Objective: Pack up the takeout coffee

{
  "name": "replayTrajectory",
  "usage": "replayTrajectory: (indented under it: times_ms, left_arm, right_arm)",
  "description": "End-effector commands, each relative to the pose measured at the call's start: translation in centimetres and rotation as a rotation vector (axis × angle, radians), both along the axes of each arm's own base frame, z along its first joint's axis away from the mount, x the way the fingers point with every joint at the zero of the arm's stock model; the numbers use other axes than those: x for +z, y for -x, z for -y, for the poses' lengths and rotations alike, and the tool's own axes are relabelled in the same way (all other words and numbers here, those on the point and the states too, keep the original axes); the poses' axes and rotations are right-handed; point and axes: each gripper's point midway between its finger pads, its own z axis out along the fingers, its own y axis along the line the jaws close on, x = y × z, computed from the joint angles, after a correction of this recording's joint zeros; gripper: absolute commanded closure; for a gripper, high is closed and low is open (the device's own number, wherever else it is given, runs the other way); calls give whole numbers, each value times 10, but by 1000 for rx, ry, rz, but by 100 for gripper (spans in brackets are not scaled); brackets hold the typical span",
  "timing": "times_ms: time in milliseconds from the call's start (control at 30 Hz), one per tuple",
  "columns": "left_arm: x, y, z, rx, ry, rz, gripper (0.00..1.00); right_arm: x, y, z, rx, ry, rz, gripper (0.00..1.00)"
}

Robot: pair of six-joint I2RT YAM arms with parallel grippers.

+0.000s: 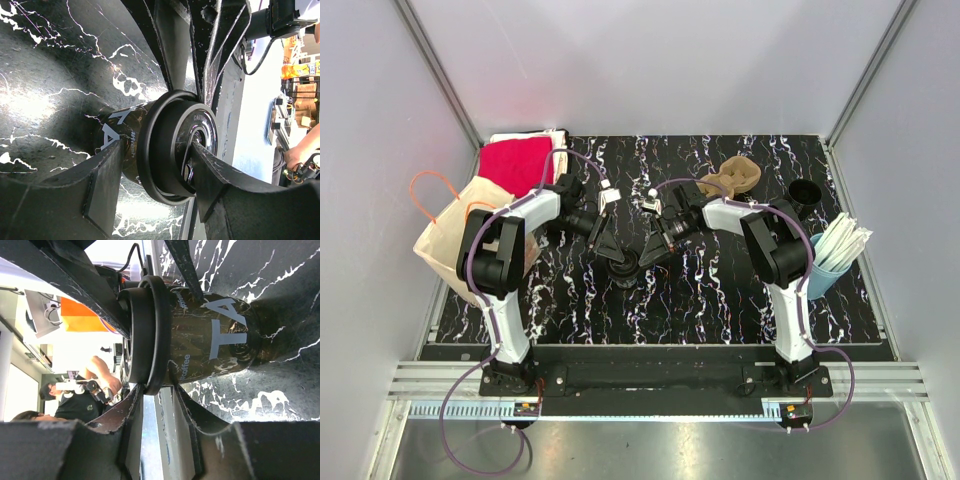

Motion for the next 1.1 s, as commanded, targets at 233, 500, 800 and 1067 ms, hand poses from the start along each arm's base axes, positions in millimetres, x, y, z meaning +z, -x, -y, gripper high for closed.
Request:
replayTrajectory:
  times_ms: [233, 500, 800, 1067]
  left_arm:
    - [-38, -1, -12, -33, -146, 104, 44]
    - [-39, 0, -13, -34, -148, 103, 45]
    - [-38, 1, -12, -38, -147, 104, 46]
    - [-38, 2, -11, -41, -151, 115, 47]
  right_arm:
    - [-80, -25, 10, -119, 348, 297, 65]
    - [-95, -25, 9, -111, 386, 252, 66]
    - [-111, -15, 9, -82, 404, 169, 66]
    - [-116, -15, 11, -75, 432, 168, 67]
